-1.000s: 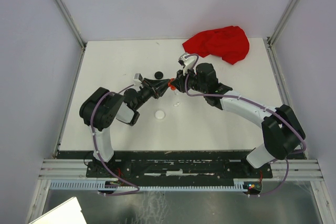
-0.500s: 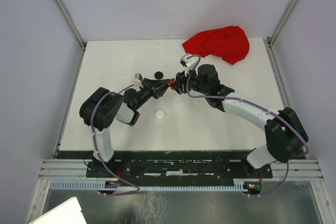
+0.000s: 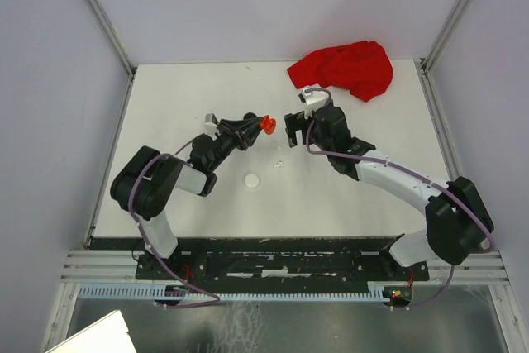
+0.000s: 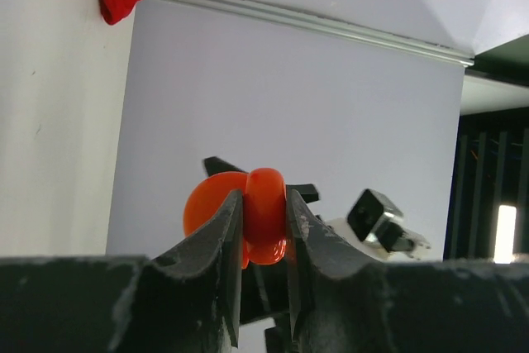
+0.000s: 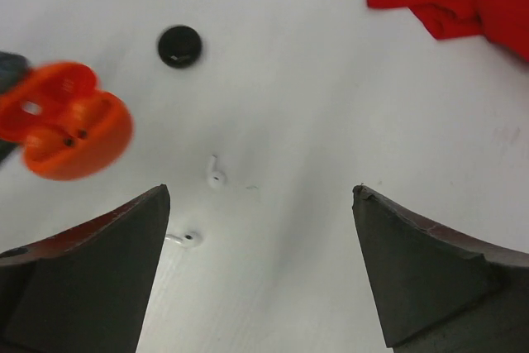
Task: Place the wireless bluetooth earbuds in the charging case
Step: Close the charging case.
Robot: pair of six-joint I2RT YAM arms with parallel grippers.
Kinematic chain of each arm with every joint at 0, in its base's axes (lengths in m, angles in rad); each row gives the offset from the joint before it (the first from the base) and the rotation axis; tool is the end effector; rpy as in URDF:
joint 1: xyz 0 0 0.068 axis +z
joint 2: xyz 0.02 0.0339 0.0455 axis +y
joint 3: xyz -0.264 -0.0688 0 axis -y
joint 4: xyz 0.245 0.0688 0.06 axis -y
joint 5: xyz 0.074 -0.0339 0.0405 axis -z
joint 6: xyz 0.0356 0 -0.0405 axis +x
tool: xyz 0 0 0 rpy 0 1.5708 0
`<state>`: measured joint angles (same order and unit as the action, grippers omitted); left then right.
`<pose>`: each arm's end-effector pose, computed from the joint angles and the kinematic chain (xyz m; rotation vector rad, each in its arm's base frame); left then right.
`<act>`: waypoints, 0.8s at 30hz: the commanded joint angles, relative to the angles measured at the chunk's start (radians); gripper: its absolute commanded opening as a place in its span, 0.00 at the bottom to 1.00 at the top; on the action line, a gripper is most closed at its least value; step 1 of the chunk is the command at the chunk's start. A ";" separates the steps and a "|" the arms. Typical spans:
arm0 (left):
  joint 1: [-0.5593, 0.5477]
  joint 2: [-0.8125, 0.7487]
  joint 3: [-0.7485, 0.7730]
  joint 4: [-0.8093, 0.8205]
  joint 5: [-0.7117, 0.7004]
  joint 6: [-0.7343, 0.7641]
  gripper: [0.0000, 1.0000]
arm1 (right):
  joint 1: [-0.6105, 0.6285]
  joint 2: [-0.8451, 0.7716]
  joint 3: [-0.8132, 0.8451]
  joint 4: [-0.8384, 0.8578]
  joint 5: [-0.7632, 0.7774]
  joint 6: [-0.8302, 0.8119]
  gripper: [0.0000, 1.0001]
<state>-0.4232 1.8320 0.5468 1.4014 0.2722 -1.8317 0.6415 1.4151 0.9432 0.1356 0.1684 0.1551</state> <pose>0.2900 -0.1411 0.1629 -0.9578 1.5568 -1.9396 0.2660 0.1912 0.2804 -0.3501 1.8880 0.3785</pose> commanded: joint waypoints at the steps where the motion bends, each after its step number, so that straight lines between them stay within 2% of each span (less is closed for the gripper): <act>1: -0.005 -0.173 0.020 -0.283 -0.122 0.023 0.03 | 0.025 0.051 -0.023 -0.011 0.229 -0.069 0.99; 6: -0.010 -0.323 0.085 -0.671 -0.224 0.060 0.03 | 0.098 0.123 -0.082 0.184 0.314 -0.178 1.00; 9: -0.014 -0.362 0.125 -0.826 -0.261 0.070 0.03 | 0.137 0.164 -0.115 0.337 0.317 -0.219 1.00; 14: -0.018 -0.370 0.185 -1.025 -0.283 0.054 0.03 | 0.169 0.211 -0.148 0.552 0.227 -0.214 0.99; 18: -0.024 -0.352 0.198 -1.051 -0.286 0.040 0.03 | 0.180 0.245 -0.125 0.604 0.179 -0.207 0.99; 24: -0.043 -0.301 0.224 -1.036 -0.294 0.018 0.03 | 0.191 0.285 -0.056 0.544 0.136 -0.198 0.99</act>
<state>-0.4500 1.5047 0.7143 0.3717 0.0032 -1.8061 0.8192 1.6810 0.8185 0.6315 0.3454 -0.0467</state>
